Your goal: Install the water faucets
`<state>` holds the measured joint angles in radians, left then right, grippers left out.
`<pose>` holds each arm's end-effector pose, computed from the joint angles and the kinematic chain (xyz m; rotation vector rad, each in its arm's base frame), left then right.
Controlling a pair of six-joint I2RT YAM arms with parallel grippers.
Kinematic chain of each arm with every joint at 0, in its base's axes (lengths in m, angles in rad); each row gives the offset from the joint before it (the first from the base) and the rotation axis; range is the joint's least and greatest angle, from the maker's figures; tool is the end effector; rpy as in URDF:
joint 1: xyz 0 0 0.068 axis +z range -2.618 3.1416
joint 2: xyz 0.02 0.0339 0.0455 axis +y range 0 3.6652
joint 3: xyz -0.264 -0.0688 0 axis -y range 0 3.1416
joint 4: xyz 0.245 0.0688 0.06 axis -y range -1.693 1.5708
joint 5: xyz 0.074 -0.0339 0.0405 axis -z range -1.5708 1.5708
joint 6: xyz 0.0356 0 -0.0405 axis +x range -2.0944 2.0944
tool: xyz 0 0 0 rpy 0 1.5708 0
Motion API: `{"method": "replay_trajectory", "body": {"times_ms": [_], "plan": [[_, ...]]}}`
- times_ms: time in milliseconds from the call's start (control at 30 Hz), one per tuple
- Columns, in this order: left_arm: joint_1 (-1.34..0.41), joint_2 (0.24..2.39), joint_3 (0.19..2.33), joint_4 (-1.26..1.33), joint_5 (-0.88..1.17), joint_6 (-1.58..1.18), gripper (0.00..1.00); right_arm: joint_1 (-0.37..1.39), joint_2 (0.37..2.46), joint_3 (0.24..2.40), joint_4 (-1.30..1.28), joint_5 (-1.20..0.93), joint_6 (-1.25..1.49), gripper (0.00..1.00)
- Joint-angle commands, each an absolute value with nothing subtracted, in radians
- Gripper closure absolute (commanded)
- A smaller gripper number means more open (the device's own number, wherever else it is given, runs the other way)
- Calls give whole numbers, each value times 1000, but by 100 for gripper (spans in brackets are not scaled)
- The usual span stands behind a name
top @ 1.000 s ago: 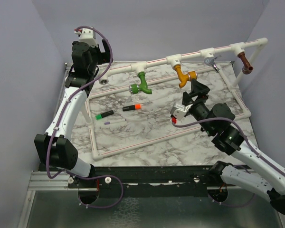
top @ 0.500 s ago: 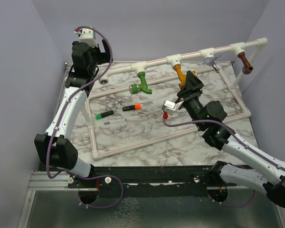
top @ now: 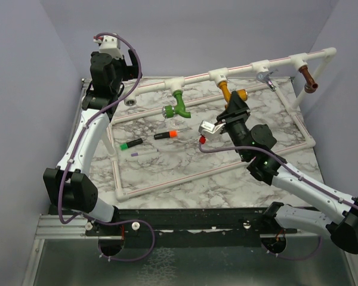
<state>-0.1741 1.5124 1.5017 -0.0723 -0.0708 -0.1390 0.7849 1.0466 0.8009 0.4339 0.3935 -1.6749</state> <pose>0.3544 -0.0598 0.4253 -0.0249 1.6565 -0.1796 0.1830 0.1636 0.3607 -1.2350 0.8043 -1.0031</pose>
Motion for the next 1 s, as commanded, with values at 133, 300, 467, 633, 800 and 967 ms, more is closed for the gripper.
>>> {"method": "replay_trajectory", "body": {"times_ms": [133,300,467,633,800,967], "plan": [[-196,1603,1420,-239,-46,-147,1,791,1058,808,498,471,-1608,99],[-195,1605,1420,-239,-48,-147,1,792,1059,816,484,469,-1462,100],[-196,1605,1420,-239,-52,-146,1,794,1080,893,392,500,-1155,99],[-195,1608,1420,-241,-52,-144,1,793,1093,926,358,512,-918,100],[-195,1608,1420,-241,-52,-144,1,793,1089,950,331,495,-674,100],[-195,1607,1420,-240,-51,-146,1,793,1080,960,323,480,-393,99]]}}
